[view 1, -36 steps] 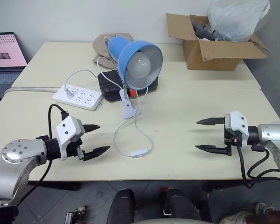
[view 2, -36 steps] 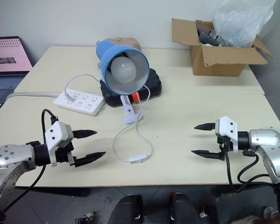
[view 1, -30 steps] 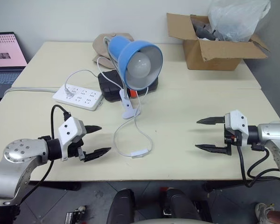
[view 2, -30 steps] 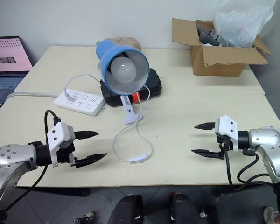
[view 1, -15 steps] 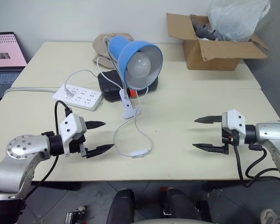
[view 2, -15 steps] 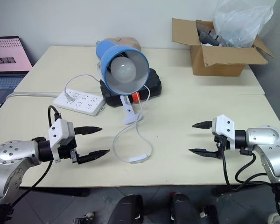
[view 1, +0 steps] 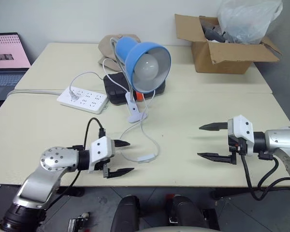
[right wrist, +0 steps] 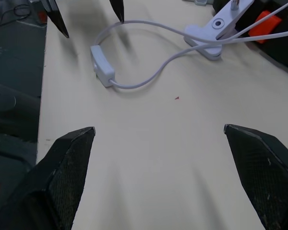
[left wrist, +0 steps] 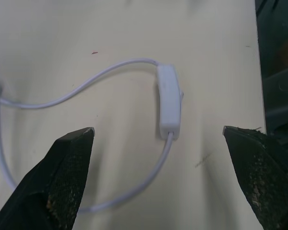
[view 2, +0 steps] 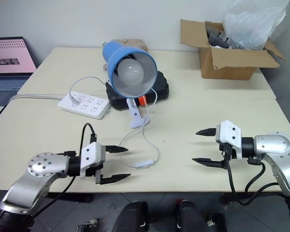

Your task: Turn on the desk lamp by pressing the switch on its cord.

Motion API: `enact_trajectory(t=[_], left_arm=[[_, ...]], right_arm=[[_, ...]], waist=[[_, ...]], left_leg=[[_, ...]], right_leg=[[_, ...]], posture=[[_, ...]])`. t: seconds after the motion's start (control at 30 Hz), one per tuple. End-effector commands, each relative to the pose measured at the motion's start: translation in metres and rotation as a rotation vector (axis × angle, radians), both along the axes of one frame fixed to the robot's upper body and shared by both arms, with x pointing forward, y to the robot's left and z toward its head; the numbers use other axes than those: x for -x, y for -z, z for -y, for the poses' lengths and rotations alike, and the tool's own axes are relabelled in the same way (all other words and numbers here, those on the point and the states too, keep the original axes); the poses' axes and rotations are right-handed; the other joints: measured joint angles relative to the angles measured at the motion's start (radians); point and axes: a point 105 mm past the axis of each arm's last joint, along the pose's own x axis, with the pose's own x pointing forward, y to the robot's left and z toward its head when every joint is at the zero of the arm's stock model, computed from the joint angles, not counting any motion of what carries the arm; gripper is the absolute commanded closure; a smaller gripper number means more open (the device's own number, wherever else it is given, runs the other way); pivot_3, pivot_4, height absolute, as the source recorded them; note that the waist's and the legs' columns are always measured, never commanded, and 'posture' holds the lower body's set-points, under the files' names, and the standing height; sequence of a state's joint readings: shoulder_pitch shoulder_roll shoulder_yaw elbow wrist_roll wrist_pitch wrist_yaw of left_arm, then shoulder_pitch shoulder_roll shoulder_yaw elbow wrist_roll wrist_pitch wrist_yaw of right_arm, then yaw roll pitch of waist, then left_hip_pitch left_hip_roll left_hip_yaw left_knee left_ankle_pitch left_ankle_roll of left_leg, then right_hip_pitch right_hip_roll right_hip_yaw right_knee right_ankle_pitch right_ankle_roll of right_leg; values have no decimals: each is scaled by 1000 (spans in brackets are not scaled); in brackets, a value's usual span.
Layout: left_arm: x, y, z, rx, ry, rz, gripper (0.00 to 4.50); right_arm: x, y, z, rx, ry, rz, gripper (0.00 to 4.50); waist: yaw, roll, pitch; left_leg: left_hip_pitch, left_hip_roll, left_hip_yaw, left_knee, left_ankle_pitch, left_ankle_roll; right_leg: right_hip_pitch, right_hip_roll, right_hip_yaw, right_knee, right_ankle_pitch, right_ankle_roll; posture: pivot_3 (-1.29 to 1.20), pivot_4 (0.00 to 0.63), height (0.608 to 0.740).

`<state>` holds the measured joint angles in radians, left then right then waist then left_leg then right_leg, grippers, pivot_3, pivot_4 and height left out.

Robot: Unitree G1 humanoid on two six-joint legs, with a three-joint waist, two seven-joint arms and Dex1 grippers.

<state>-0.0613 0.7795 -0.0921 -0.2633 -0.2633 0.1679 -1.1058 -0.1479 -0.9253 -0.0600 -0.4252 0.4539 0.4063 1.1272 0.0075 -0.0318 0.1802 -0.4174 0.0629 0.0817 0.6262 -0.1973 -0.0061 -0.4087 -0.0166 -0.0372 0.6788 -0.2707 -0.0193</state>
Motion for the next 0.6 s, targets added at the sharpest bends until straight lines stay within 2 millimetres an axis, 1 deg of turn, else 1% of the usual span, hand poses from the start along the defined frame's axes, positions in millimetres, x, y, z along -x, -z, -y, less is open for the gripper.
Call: enact_trajectory(t=[0.03, 0.2, 0.37, 0.5, 0.57, 0.6], left_arm=[[-4, -1, 5, -3, 33, 39, 29], [-9, 12, 12, -15, 76, 44, 29], [-14, 18, 16, -10, 95, 45, 29], [-15, 20, 21, 8, 123, 32, 29], [-17, 21, 22, 13, 126, 40, 392], [-17, 21, 22, 18, 130, 45, 474]], right_arm=[[4, -12, 1, 3, 9, 37, 0], [8, -13, 1, 7, 24, 35, 0], [10, -15, 1, 8, 35, 37, 0], [11, -16, 0, 8, 37, 39, 0], [11, -16, 0, 9, 39, 40, 0], [10, -16, 0, 9, 40, 40, 0]], waist=[[-2, 0, 0], [-2, 0, 0], [-2, 0, 0], [-2, 0, 0], [-2, 0, 0], [-3, 0, 0]], left_leg=[[0, 0, 0, 0, 0, 0], [0, 0, 0, 0, 0, 0], [0, 0, 0, 1, 0, 0], [0, 0, -1, 1, 0, 0], [0, 0, 0, 1, 0, 0], [0, 0, 0, 1, 0, 0]], right_leg=[[0, 0, 0, 0, 0, 0], [0, 0, 0, 0, 0, 0], [0, 0, 0, 0, 0, 0], [1, 0, 0, 0, 0, 1], [1, 0, 0, 0, 1, 1], [1, 0, 0, 0, 1, 1]], posture=[[0, 150, 740], [0, 150, 740], [0, 150, 740], [0, 150, 740], [0, 150, 740], [0, 150, 740]])
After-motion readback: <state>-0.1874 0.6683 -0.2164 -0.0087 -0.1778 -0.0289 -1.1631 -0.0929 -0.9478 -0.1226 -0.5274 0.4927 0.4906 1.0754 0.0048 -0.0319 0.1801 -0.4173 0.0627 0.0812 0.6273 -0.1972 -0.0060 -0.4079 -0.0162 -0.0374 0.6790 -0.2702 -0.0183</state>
